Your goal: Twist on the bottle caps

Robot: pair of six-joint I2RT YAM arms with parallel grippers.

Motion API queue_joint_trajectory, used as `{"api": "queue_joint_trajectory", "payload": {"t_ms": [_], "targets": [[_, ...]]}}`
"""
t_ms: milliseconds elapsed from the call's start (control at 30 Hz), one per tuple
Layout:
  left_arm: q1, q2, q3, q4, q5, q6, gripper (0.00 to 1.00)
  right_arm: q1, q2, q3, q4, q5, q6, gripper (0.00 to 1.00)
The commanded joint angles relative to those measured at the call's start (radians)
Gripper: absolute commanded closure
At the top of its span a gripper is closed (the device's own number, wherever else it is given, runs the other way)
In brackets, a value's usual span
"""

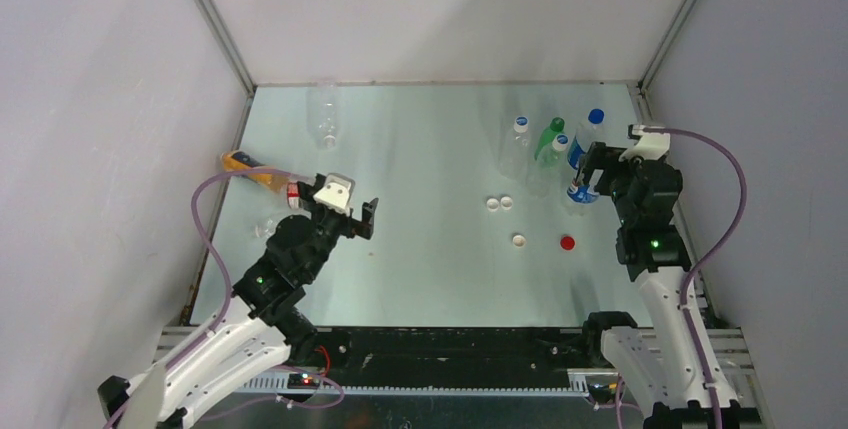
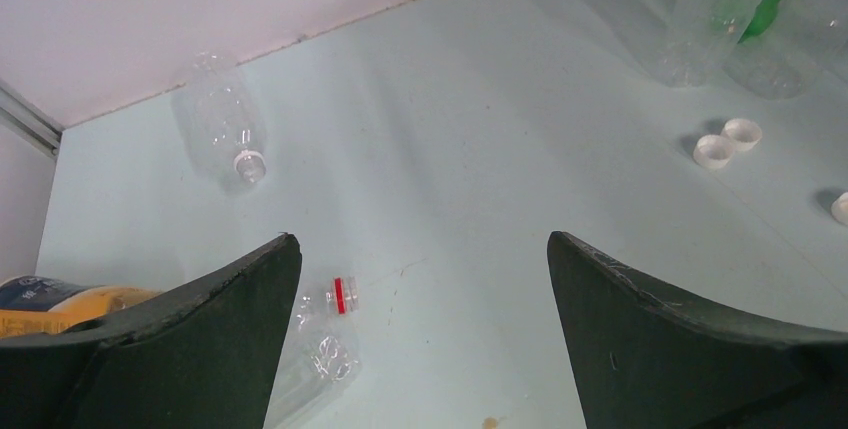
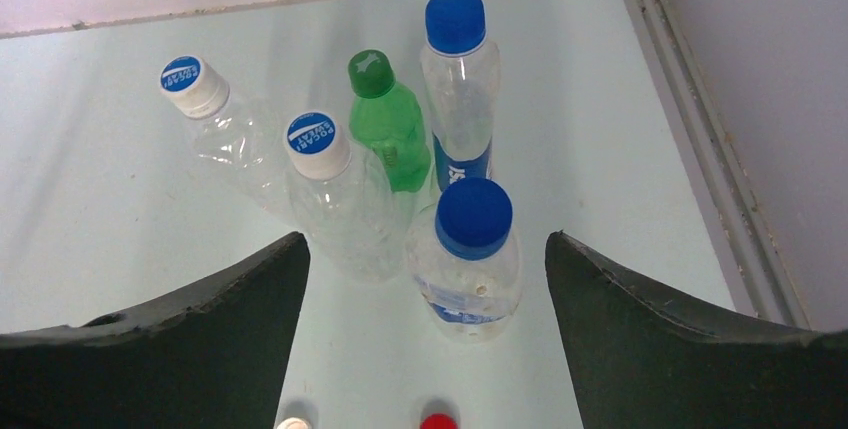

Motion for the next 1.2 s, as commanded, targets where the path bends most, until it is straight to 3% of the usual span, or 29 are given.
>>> {"api": "queue_joint_trajectory", "payload": {"t_ms": [0,367,567,767,900,1033,1167], "targets": [[0.007,0.031,0.055,-0.005,0.006,-0.004,0.0,-0.004,-0.044,0.05,-0.08,-0.027,0.034,0.1],[0.008,0.128,0.125,-0.047,0.006,-0.079,0.0,-0.003,-0.196,0.114,-0.309,-0.12,0.161,0.02],[0.009,0.221,0.186,-0.078,-0.029,-0.154,0.0,-0.003,-0.317,0.088,-0.348,-0.192,0.276,0.01],[0.049,0.319,0.262,-0.138,-0.058,-0.231,0.0,-0.003,-0.422,0.023,-0.3,-0.387,0.136,0.01],[0.135,0.368,0.302,-0.197,-0.011,-0.248,0.0,-0.003,-0.449,-0.007,-0.26,-0.455,0.131,0.01],[0.24,0.424,0.365,-0.317,0.037,-0.076,0.0,0.035,-0.462,-0.017,-0.257,-0.445,0.118,0.01],[0.347,0.504,0.428,-0.449,0.072,0.21,0.0,0.092,-0.482,-0.017,-0.25,-0.432,0.113,0.01]]}}
